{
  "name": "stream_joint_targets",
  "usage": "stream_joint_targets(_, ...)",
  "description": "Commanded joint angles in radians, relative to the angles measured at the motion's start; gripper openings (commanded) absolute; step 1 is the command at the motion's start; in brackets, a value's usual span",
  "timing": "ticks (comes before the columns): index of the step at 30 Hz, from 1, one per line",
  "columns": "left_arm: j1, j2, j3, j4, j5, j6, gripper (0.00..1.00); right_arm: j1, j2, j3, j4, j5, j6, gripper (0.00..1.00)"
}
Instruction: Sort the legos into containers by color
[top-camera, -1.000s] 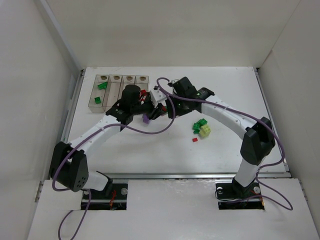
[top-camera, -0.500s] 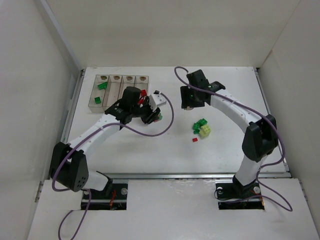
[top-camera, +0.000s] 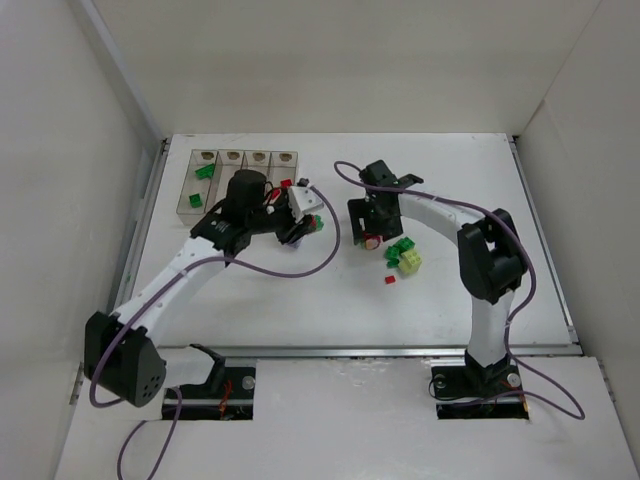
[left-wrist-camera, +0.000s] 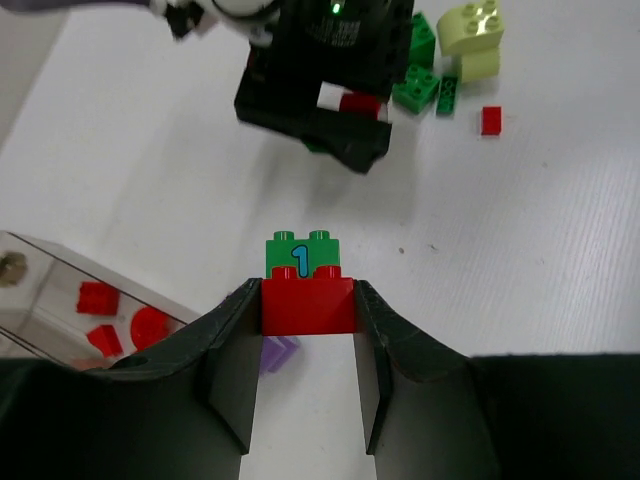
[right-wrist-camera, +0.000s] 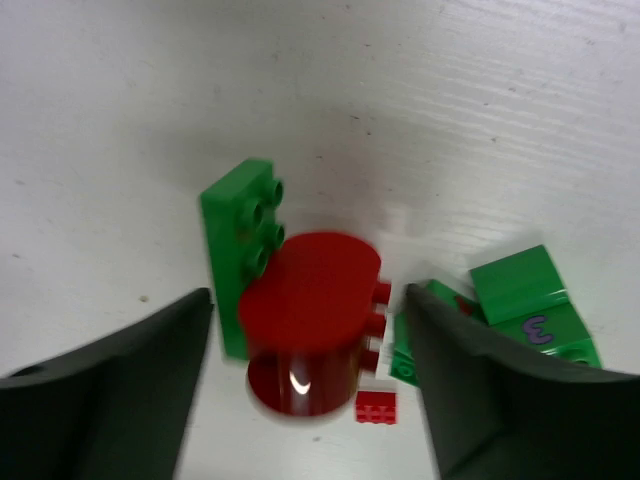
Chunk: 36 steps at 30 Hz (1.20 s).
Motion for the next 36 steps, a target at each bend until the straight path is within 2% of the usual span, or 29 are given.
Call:
stream_joint_targets(1,0.011,-0.118,-0.037,0.067,0.111,0.089,0.0,-0.006,-0.055,0.018,0.028,-0.074,-0.027,0.91)
stream_joint_targets(2,0.011,-0.131,-0.055,0.081,0.139,0.101,0.0,-0.015,-0.07,0.018,0.028,-0.075,-0.042,1.0)
stream_joint_targets(6,0.02,-0.164,-0.064,0.116,0.182,0.101,0.0,-0.038,-0.171,0.018,0.028,-0.142,-0.073,1.0)
stream_joint_targets(9,0.029,-0.175,-0.074,0.126,0.205,0.101,0.0,-0.049,-0.286,-0.005,0.107,-0.255,-0.101,1.0)
stream_joint_targets(10,0.029,-0.175,-0.074,0.139,0.205,0.101,0.0,-0.049,-0.32,-0.022,0.15,-0.386,-0.11,1.0)
stream_joint_targets(12,0.038,-0.175,-0.074,0.165,0.216,0.092,0.0,-0.06,-0.406,-0.094,0.326,-0.536,-0.08,1.0)
stream_joint_targets(13,0.038,-0.184,-0.074,0.188,0.225,0.092,0.0,-0.06,-0.426,-0.12,0.4,-0.684,-0.057,1.0)
stream_joint_targets(15,0.038,-0.184,-0.074,0.219,0.234,0.066,0.0,-0.06,-0.449,-0.18,0.596,-0.79,0.037,1.0)
stream_joint_targets(18,0.038,-0.184,-0.074,0.276,0.256,0.018,0.0,-0.014,-0.39,-0.116,0.597,-0.829,0.037,1.0)
stream_joint_targets(23,0.038,-0.184,-0.064,0.299,0.277,-0.011,0.0,-0.014,-0.333,-0.073,0.597,-0.891,0.059,1.0)
stream_joint_targets(27,0.038,-0.184,-0.064,0.308,0.277,-0.043,0.0,-0.014,-0.313,-0.033,0.597,-0.926,0.059,0.94)
stream_joint_targets(30,0.038,-0.184,-0.064,0.319,0.277,-0.066,0.0,-0.014,-0.291,-0.011,0.597,-0.952,0.059,0.76)
stream_joint_targets(31,0.038,-0.184,-0.064,0.328,0.277,-0.066,0.0,-0.014,-0.291,-0.011,0.597,-0.975,0.059,0.63)
stream_joint_targets(34,0.038,-0.184,-0.064,0.351,0.277,-0.087,0.0,-0.014,-0.282,-0.002,0.597,-1.009,0.059,0.41)
stream_joint_targets(35,0.038,-0.184,-0.064,0.351,0.277,-0.088,0.0,-0.014,-0.282,0.007,0.597,-1.009,0.059,0.24)
stream_joint_targets(36,0.038,-0.184,-0.064,0.36,0.268,-0.101,0.0,-0.014,-0.282,0.007,0.597,-1.018,0.05,0.15)
